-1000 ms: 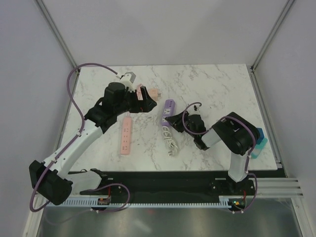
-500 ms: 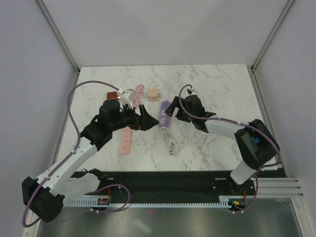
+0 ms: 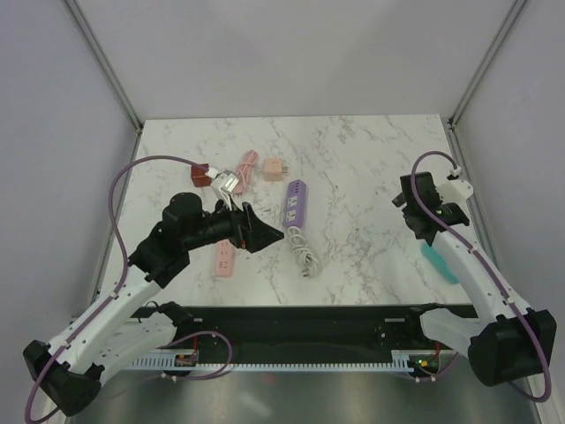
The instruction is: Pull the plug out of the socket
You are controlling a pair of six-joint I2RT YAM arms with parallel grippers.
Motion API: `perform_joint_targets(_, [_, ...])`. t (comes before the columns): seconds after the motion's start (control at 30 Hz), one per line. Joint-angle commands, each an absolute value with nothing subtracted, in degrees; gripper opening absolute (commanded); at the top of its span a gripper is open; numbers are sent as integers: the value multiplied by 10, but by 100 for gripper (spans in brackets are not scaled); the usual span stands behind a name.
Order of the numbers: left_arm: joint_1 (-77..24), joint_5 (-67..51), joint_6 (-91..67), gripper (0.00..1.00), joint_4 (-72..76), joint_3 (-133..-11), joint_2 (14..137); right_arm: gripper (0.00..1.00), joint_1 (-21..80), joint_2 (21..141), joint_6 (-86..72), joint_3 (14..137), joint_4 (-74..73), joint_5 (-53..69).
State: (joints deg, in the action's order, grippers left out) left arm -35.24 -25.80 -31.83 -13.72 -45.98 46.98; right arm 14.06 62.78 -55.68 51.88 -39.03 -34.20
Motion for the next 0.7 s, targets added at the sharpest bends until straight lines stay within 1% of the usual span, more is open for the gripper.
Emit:
perform_joint_targets(0.0, [-355,-275,-307,100,-166,-475,461,98,92,649,-624,548,-553,-422])
perform_joint_targets(0.1, [-357,-277,-300,100,-185,-484,458,98,47,678,-608,568,-598,-437])
perform_joint_targets(0.17, [-357,-273,-297,100,-188,-485,458,98,13,685,-592,570,-598,-448])
perform_joint_targets(0.33, [-360,-273,-308,100,-185,-490,471,98,-35,676,-531,577,-574,-476])
perform_joint_targets(0.4, [-363,-274,-306,100,-184,-493,475,98,-60,674,-527,577,-566,-476])
perform_joint_targets(0.53, [-364,-272,-293,100,-194,-506,482,98,-103,686,-521,568,-527,-439])
perform_joint_targets(0.67, [-367,-274,-289,100,-201,-517,497,98,-132,713,-565,566,-519,-443])
